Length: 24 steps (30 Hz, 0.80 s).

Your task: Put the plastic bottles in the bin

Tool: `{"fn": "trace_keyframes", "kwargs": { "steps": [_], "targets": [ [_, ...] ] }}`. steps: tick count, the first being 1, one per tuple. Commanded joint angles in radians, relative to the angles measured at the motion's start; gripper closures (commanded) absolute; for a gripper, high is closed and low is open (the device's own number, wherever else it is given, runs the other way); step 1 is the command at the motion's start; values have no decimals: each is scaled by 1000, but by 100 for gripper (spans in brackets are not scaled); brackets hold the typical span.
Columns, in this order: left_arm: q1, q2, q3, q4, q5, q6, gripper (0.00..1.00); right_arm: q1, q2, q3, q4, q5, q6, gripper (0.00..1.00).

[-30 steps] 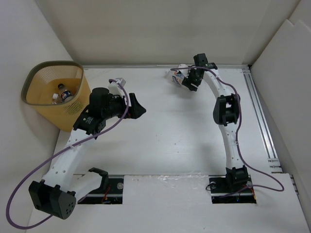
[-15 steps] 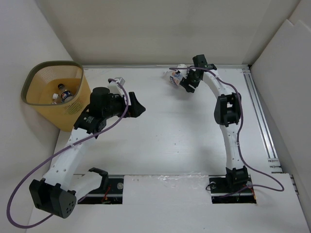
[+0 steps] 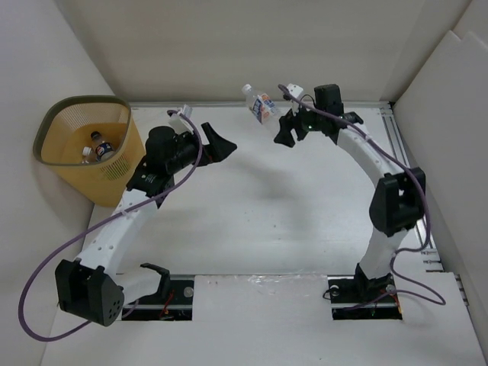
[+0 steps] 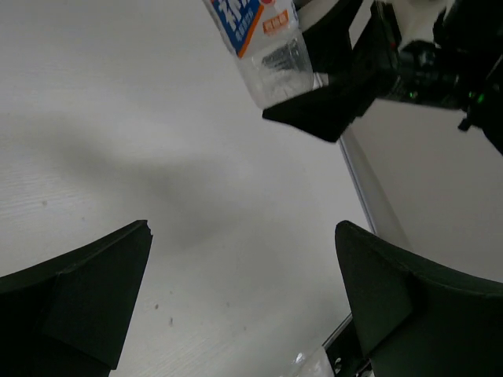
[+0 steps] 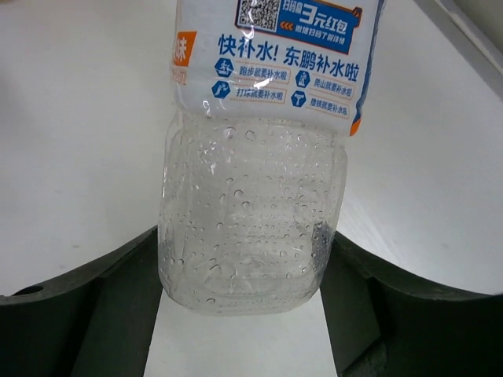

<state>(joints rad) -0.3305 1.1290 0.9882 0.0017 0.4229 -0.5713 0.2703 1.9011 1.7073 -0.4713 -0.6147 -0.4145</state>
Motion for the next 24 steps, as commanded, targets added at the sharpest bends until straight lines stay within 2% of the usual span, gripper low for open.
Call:
{"fn": "trace_keyframes", "kwargs": {
  "steps": [1, 2, 3, 5, 10, 14, 16, 20, 22, 23, 24],
  "targets": [
    [2, 11, 29, 245, 51, -70, 0, 82, -178, -174, 311, -112, 234, 100],
    [-8, 20, 29, 288, 72, -81, 0, 98, -215, -269, 365, -126, 346, 100],
    [-8, 20, 29, 319, 82, -81, 0, 107, -276, -308, 470, -144, 400, 100],
    [-19, 29, 39, 380, 92, -93, 0, 147, -327, -371, 552, -193, 515, 100],
    [-96, 51, 98, 391, 44, -67, 0, 231, -442, -485, 767, -286, 663, 100],
    [-96, 60, 107, 391, 45, -90, 0, 291, -477, -500, 804, -309, 715, 100],
    [-96, 48, 86, 452, 79, -108, 0, 331, -478, -500, 804, -321, 715, 100],
    [-96, 38, 86, 462, 88, -134, 2, 354, -505, -491, 838, -309, 746, 100],
    [-96, 29, 95, 462, 97, -134, 11, 354, -505, -491, 838, -309, 746, 100],
    [-96, 19, 95, 462, 97, -134, 19, 354, -505, -491, 838, -309, 756, 100],
    [-96, 5, 105, 451, 97, -134, 48, 354, -505, -491, 838, -309, 757, 93]
  ]
}}
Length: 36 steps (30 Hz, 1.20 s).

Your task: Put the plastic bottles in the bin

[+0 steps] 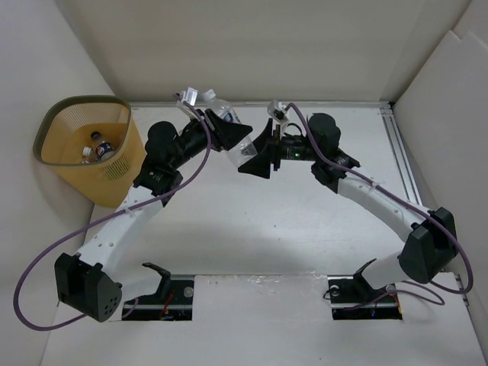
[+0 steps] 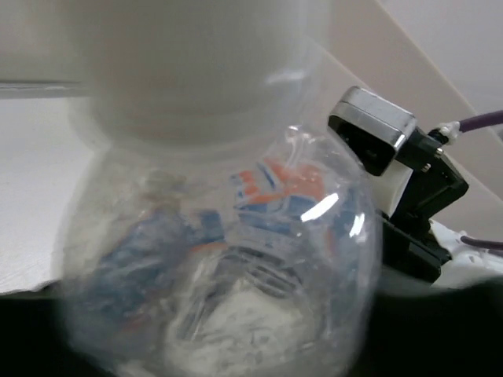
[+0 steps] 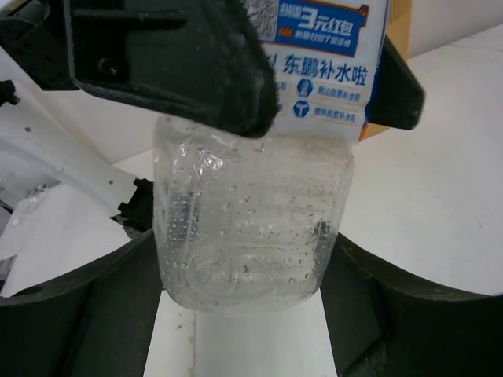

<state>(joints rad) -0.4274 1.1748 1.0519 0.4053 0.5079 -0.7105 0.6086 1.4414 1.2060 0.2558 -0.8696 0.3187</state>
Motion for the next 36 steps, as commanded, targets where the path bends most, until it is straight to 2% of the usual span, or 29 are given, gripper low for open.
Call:
{"fn": "trace_keyframes", "kwargs": {
  "steps": [1, 2, 3, 4, 5, 8, 9, 11, 12, 14, 17, 19, 21, 23, 24, 25, 26, 27, 32, 33, 36],
  "targets": [
    [1, -41, 51, 35, -15, 14, 64, 16, -45, 10, 111, -39, 23, 73],
    [1, -52, 95, -43, -47, 23, 75, -12, -45, 10, 102, -14, 23, 37],
    [1, -52, 129, -99, -87, 61, 79, -27, -45, -20, 102, 1, 23, 0],
    [1, -52, 169, -165, -132, 84, 84, -44, -56, -32, 83, 23, 23, 0],
    [1, -43, 266, -309, -249, 107, 89, -62, -68, -51, 83, 50, 23, 0],
    [70, 29, 434, -506, -391, 152, 91, -110, -81, -117, 62, 73, 19, 0],
    [108, 81, 547, -614, -391, 152, 92, -119, -81, -129, 62, 87, 2, 0],
    [234, 140, 666, -722, -417, 161, 92, -119, -81, -154, 33, 87, -16, 0],
    [277, 172, 797, -832, -433, 161, 92, -119, -90, -163, 16, 87, -26, 0],
    [409, 253, 911, -923, -468, 161, 92, -129, -99, -177, -10, 87, -56, 0],
    [585, 279, 1023, -1022, -511, 149, 92, -138, -110, -206, -32, 87, -88, 0],
    [688, 279, 1024, -1074, -624, 109, 92, -138, -110, -227, -41, 87, -99, 0],
    [745, 270, 1005, -1074, -658, 109, 90, -147, -119, -227, -58, 87, -115, 0],
    [786, 261, 956, -1074, -716, 100, 82, -147, -128, -237, -72, 87, -142, 0],
    [799, 261, 942, -1074, -732, 100, 74, -147, -142, -246, -87, 87, -142, 0],
    [812, 261, 933, -1085, -756, 91, 41, -147, -157, -246, -101, 87, -142, 0],
    [812, 273, 933, -1097, -800, 91, 17, -147, -167, -246, -101, 87, -154, 0],
    [812, 285, 933, -1106, -801, 91, 0, -156, -176, -246, -118, 115, -155, 0],
    [812, 304, 924, -1106, -801, 103, 0, -144, -269, -218, -266, 279, -194, 0],
    [812, 304, 924, -1118, -825, 103, 0, -144, -285, -209, -298, 370, -205, 0],
    [812, 304, 933, -1137, -835, 121, 0, -106, -344, -171, -427, 506, -228, 0]
  ]
}}
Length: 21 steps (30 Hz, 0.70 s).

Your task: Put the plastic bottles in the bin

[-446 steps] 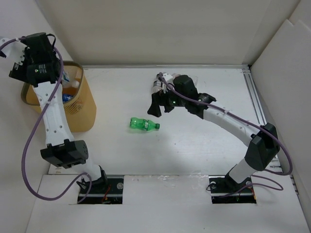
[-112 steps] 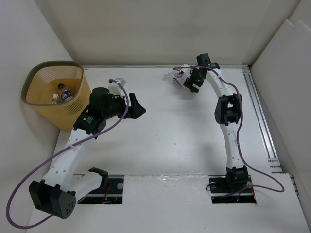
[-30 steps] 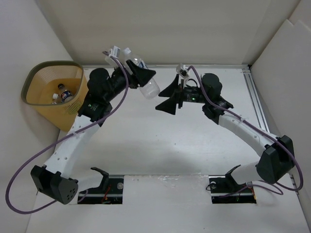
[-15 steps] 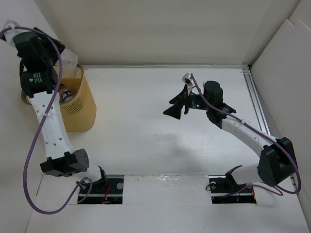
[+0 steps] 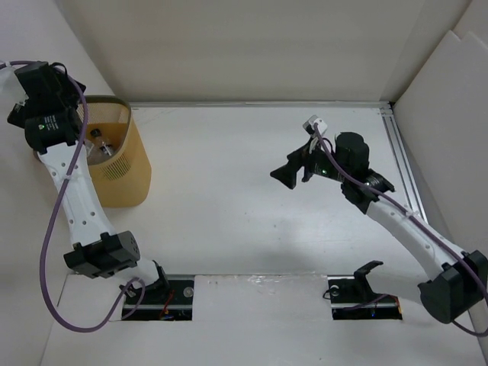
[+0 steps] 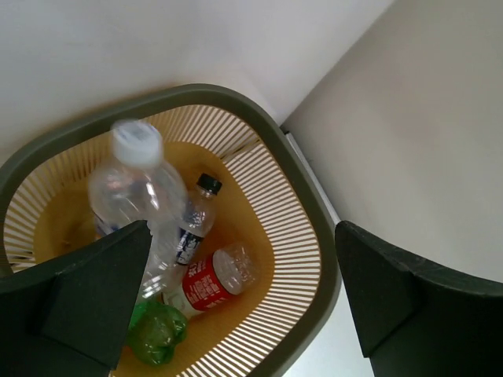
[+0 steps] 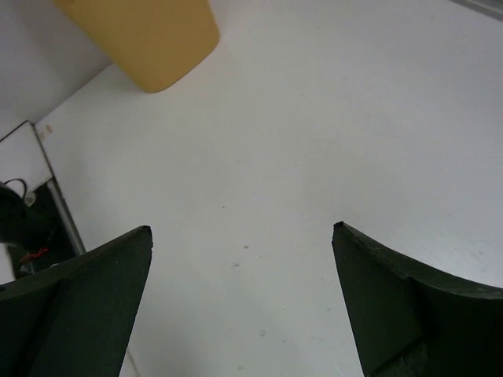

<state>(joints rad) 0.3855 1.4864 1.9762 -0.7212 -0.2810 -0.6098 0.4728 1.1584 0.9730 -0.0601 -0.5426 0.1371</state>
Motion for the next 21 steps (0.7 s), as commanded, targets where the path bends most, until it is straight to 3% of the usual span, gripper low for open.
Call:
{"fn": "trace_keyframes", "kwargs": {
  "steps": [1, 3, 5, 8, 11, 13, 15, 21],
  "targets": [
    [0, -17, 9, -11, -46, 21, 0, 39, -77, 78, -133, 252, -56, 0],
    [0, -35, 0, -20, -29, 36, 0, 40, -113, 111, -216, 321, -44, 0],
    [-13, -99, -54, 23, 81, 82, 0, 40, -134, 166, -282, 412, -44, 0],
    [-103, -207, -122, 55, 179, 122, 0, 81, -193, 211, -383, 534, -44, 0],
    [-103, -288, -216, 66, 375, 166, 0, 105, -249, 286, -504, 659, -44, 0],
    [-198, -408, -290, 86, 387, 183, 0, 141, -281, 358, -614, 731, -44, 0],
    [-240, -515, -397, 97, 518, 183, 0, 177, -308, 391, -673, 823, -18, 0],
    [-329, -805, -614, 71, 777, 229, 0, 205, -434, 440, -834, 886, 16, 0]
  ]
}}
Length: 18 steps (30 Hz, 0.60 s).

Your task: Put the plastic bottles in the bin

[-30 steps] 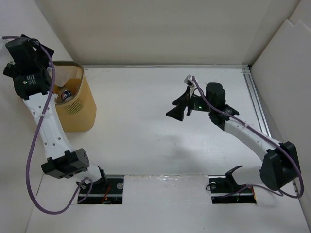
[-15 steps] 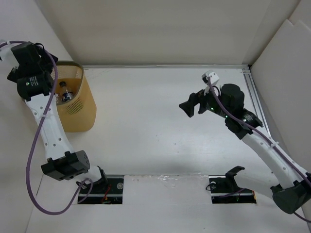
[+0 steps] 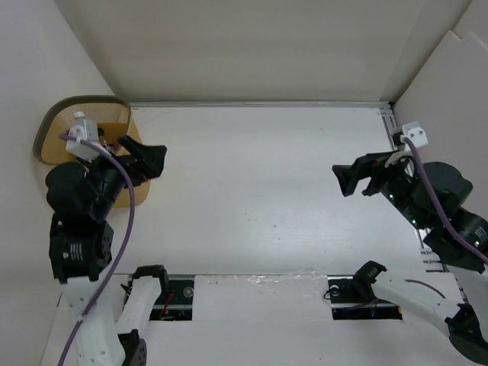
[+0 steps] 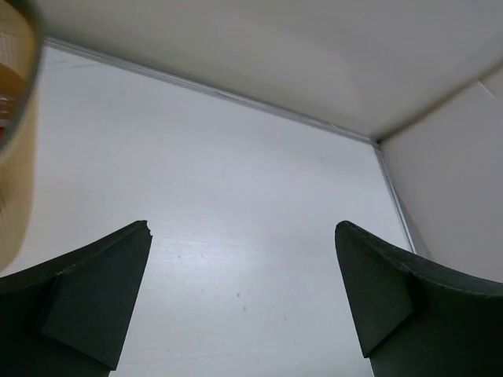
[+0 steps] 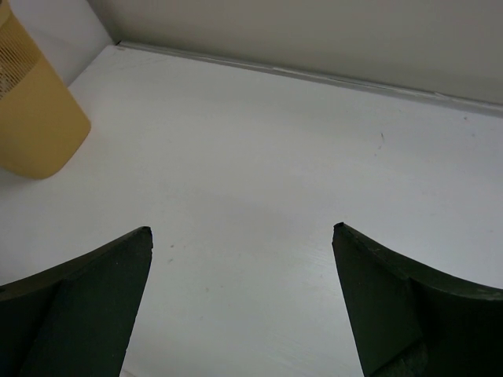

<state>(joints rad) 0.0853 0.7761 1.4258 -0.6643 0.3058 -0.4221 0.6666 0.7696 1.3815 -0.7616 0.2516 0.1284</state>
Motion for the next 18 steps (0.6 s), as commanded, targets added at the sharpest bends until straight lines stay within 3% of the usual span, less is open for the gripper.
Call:
{"fn": "trace_keyframes", "kwargs": {
  "steps": [1, 3, 8, 18],
  "targets": [
    [-29, -128, -64, -4, 191, 42, 0, 11, -64, 31, -146, 92, 36, 0],
    [-71, -187, -91, -40, 191, 42, 0, 11, -116, 31, -189, 92, 45, 0],
    [-71, -395, -329, -20, 128, 51, 0, 11, -220, -15, -231, 101, 34, 0],
    [-71, -517, -427, -49, 3, 91, 0, 11, -297, -41, -295, 110, 23, 0]
  ]
}}
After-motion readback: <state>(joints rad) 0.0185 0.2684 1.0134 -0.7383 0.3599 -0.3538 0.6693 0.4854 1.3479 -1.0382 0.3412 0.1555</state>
